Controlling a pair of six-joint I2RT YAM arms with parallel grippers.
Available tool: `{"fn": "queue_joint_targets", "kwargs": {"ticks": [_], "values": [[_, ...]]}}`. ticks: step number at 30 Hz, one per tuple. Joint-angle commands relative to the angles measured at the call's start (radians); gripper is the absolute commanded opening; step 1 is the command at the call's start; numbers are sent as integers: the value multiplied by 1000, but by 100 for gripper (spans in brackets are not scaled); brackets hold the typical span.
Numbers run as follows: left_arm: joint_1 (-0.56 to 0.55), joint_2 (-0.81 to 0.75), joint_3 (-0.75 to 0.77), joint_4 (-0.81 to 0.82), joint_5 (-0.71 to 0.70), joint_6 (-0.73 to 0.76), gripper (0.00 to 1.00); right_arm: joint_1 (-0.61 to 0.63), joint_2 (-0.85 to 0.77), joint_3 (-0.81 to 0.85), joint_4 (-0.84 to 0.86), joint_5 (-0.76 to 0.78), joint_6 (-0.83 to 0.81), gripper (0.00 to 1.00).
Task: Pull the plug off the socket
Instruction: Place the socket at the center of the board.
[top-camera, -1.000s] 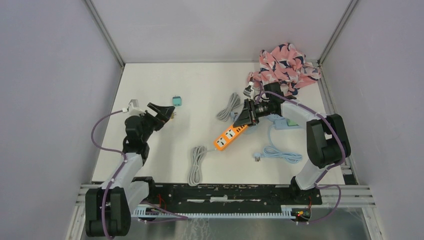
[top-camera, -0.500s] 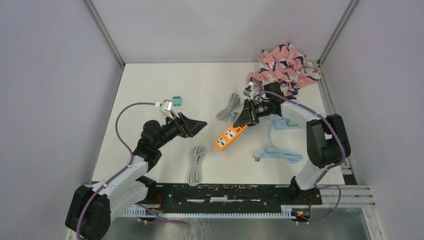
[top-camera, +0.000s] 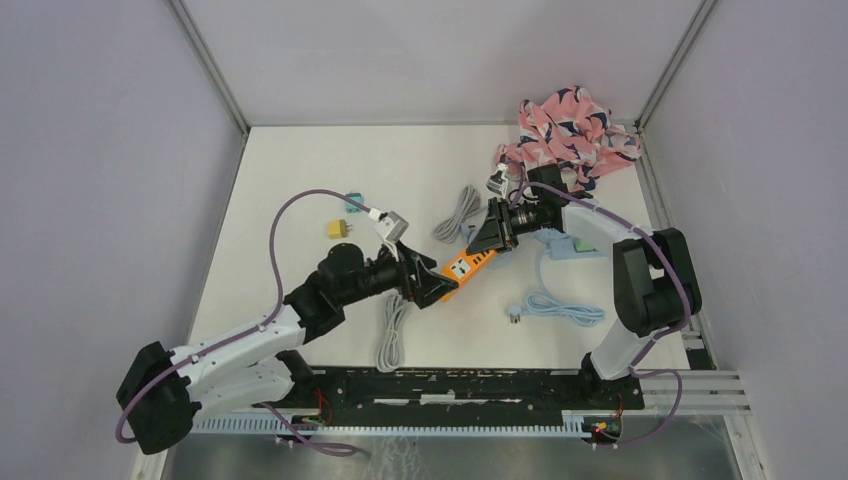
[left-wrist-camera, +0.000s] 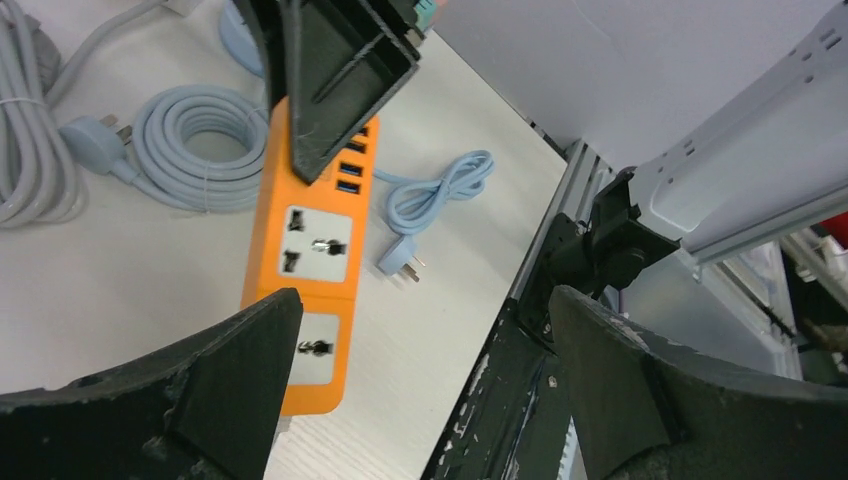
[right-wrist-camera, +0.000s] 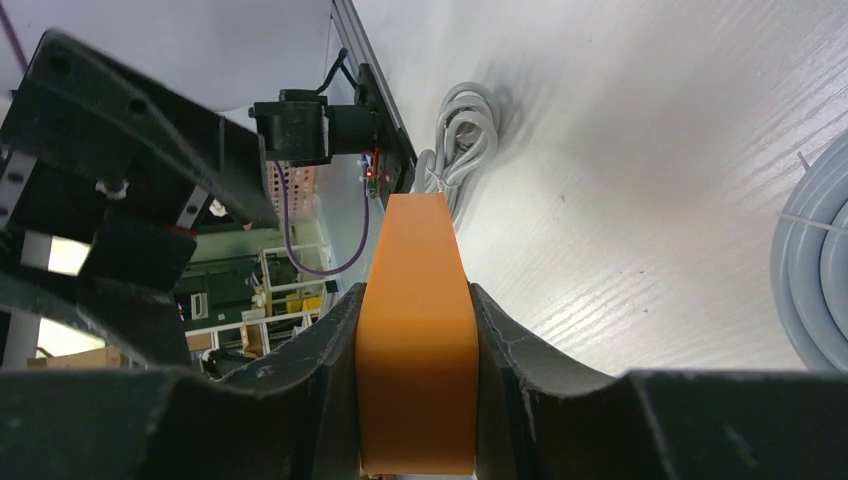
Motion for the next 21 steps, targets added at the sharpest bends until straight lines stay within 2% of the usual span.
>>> {"fn": "queue_joint_targets", "kwargs": {"ticks": [1, 6, 10, 13, 21], "values": [[-157, 64, 144, -219, -267, 204, 99, -1, -27, 46, 5, -46, -12, 0], [-319, 223, 318, -410, -553, 292, 99, 0, -28, 45, 5, -46, -12, 0], [-375, 366, 452, -568, -745, 301, 99, -1, -31, 43, 5, -47, -11, 0], [-386, 435, 504, -615, -804, 306, 99, -1, -33, 44, 5, -49, -12, 0], [-386, 466, 530, -604, -846, 338, 99, -1, -35, 43, 5, -49, -11, 0]]}}
